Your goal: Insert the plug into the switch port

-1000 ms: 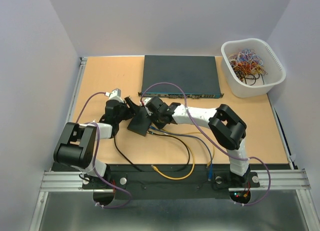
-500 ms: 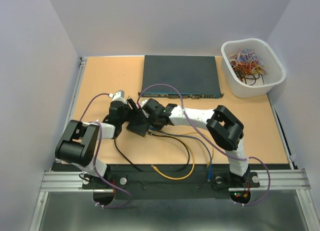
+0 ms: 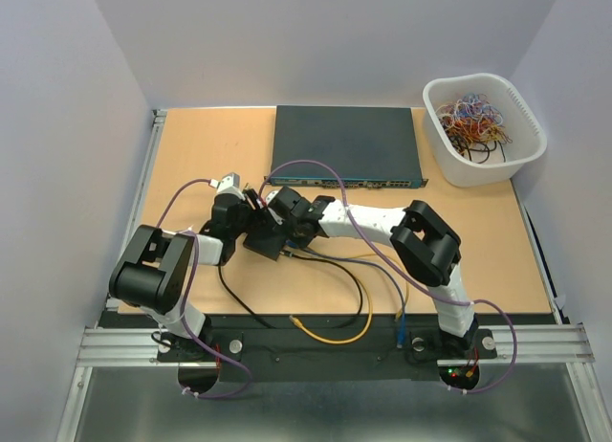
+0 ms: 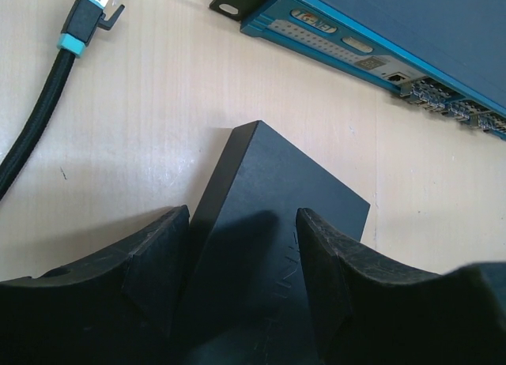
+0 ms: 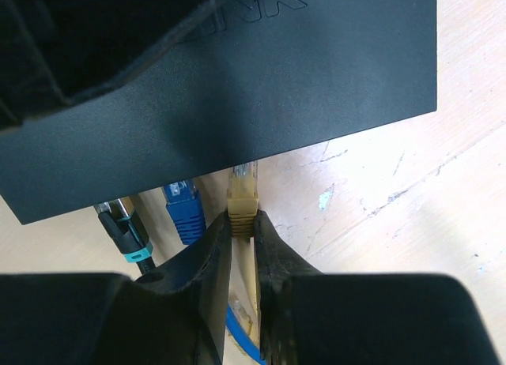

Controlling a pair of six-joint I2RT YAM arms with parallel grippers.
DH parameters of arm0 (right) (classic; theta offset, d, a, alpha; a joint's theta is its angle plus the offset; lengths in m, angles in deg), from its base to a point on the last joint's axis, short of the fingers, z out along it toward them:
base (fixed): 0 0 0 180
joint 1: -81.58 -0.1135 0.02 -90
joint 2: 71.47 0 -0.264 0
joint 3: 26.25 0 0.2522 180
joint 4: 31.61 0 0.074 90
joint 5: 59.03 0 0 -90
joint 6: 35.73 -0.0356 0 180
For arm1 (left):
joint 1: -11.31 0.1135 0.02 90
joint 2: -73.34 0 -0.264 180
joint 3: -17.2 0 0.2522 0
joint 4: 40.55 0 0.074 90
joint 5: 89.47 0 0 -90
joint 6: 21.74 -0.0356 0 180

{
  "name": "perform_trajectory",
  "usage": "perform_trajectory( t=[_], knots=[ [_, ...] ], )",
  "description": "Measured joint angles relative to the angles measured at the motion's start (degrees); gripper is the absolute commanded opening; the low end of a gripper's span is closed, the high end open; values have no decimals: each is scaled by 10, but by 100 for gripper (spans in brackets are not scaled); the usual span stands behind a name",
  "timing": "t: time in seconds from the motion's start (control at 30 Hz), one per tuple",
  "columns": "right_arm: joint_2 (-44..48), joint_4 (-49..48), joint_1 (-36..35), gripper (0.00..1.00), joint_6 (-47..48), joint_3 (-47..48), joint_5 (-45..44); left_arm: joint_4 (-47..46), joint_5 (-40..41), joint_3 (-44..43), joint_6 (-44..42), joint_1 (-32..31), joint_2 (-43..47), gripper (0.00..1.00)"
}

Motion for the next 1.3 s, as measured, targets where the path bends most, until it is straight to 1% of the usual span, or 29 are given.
perform_trajectory(
  t=[0.3, 0.67, 1.3],
  knots=[
    [-3, 20, 0, 0, 32, 15, -1, -13, 27, 3, -1, -16, -5, 63],
    [-3, 23, 1, 0, 51, 14, -2, -54, 68, 6, -3, -41, -26, 62],
    [-3, 21, 2, 0, 72, 14, 1, -63, 121, 10, -21, -65, -28, 60]
  ],
)
